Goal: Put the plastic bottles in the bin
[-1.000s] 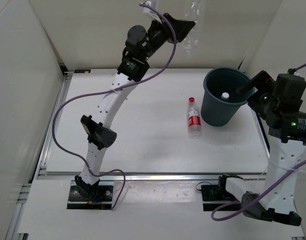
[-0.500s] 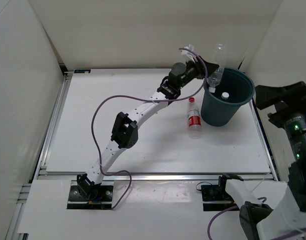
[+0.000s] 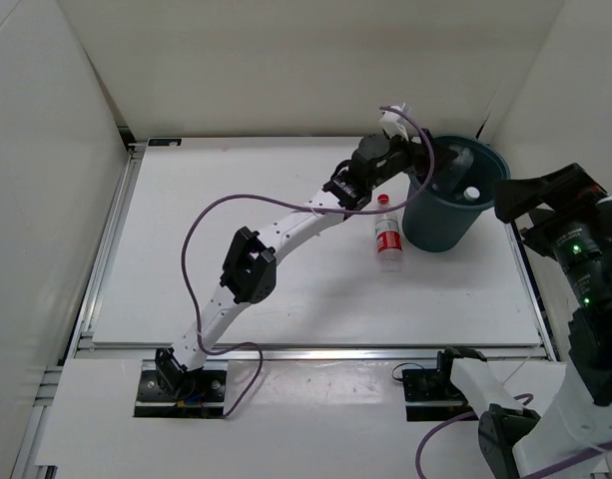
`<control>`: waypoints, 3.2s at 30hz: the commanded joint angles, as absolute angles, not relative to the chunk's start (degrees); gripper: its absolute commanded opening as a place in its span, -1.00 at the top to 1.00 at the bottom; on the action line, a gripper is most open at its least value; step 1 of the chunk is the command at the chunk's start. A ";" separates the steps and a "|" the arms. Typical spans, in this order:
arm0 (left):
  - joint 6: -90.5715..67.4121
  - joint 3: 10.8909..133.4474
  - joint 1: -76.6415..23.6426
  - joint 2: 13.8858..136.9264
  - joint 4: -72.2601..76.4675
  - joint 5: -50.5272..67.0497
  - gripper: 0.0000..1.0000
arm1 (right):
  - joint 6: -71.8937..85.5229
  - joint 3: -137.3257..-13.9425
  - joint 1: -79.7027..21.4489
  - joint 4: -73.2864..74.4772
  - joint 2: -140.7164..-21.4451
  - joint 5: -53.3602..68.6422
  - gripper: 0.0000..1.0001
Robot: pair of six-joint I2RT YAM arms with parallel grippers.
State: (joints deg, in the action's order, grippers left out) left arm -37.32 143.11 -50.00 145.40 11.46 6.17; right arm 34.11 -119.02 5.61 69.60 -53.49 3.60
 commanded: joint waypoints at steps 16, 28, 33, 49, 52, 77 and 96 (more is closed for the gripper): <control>-44.03 87.69 -32.51 111.93 3.43 28.02 -1.00 | 34.98 -93.87 5.80 56.60 -47.55 5.36 -1.00; -49.39 104.40 -37.17 130.06 1.32 31.02 -1.00 | 34.45 -94.39 5.80 57.30 -46.41 3.61 -1.00; -49.92 108.36 -39.37 135.08 -0.87 31.03 -1.00 | 34.45 -94.92 5.80 58.54 -45.88 3.08 -1.00; -52.73 110.65 -42.89 142.55 -5.36 30.23 -1.00 | 32.87 -96.50 5.80 62.66 -44.82 0.97 -1.00; -53.52 112.05 -43.59 143.96 -5.36 31.81 -1.00 | 32.34 -96.50 5.80 63.19 -44.82 0.36 -1.00; -32.09 115.43 -39.19 113.97 -9.13 15.72 0.14 | 35.42 -90.09 5.80 60.91 -43.24 -0.18 -1.00; -35.07 146.87 -47.19 140.89 -0.18 11.69 -0.07 | 31.38 -112.49 5.80 68.72 -47.55 -0.18 -1.00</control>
State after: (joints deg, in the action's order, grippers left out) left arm -36.77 146.50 -47.09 145.67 -2.15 13.85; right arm 33.56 -109.97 5.63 66.15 -46.24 -0.23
